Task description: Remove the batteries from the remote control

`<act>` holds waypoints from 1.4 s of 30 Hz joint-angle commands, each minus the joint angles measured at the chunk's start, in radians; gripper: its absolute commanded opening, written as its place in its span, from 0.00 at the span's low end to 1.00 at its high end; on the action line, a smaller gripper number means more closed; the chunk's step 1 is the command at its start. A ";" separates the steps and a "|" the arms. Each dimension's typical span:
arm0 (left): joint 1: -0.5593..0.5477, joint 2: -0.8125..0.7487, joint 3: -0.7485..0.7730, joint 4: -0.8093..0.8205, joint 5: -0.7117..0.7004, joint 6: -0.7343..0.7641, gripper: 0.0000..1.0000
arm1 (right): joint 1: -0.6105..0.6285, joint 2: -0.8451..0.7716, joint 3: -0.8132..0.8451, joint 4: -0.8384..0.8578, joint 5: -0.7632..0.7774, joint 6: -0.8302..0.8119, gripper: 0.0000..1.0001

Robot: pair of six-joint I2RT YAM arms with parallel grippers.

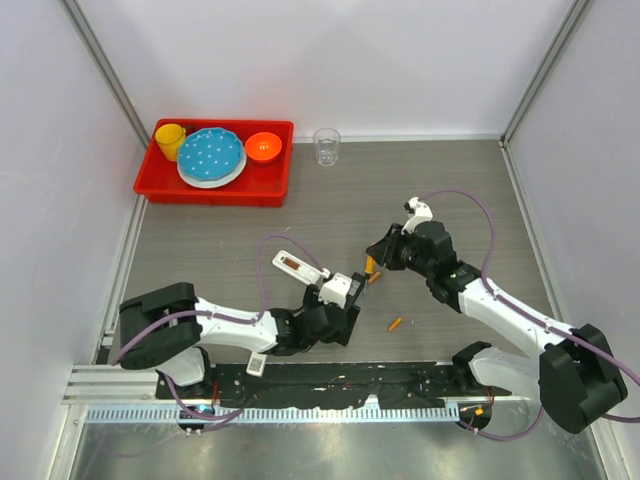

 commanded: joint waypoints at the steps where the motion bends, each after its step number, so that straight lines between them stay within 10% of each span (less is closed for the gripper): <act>1: 0.004 -0.051 -0.065 0.058 0.085 0.015 0.86 | -0.001 0.001 -0.004 0.106 -0.033 0.031 0.01; 10: -0.017 -0.064 -0.134 0.101 0.096 0.000 0.80 | 0.015 0.016 -0.064 0.226 -0.021 0.089 0.01; 25: -0.042 0.070 -0.041 0.009 -0.057 0.038 0.32 | 0.042 0.008 -0.084 0.266 0.053 0.076 0.01; 42: 0.116 0.134 0.030 0.131 0.130 0.241 0.44 | 0.038 0.016 -0.048 0.214 0.122 0.040 0.01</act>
